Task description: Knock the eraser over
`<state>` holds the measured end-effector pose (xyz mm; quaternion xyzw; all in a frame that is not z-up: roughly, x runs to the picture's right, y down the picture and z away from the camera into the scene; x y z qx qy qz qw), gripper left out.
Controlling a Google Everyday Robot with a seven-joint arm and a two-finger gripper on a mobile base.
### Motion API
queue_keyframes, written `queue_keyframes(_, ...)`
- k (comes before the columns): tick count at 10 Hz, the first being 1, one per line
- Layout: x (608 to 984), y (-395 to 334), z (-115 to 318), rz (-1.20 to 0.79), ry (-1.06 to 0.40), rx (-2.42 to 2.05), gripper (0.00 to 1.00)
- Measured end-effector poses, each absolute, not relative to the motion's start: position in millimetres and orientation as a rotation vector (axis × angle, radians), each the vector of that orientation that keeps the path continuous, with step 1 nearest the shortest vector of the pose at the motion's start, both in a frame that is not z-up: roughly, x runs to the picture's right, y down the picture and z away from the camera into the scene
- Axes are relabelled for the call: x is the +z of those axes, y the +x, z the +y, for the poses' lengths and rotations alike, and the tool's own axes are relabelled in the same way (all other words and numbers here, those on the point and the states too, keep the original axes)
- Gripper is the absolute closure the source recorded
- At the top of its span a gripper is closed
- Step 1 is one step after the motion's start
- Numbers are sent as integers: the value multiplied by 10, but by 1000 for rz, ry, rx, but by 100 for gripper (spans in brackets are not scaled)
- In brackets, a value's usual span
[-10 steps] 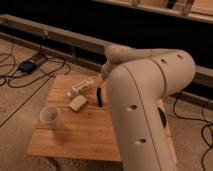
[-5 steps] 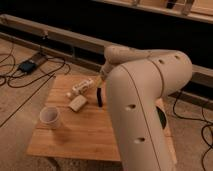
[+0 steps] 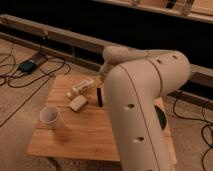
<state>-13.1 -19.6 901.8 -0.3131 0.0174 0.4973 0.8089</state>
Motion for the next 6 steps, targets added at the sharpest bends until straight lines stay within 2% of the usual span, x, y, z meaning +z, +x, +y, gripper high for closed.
queue_keyframes(6,8986,-186,-159,36,-674,1008,40)
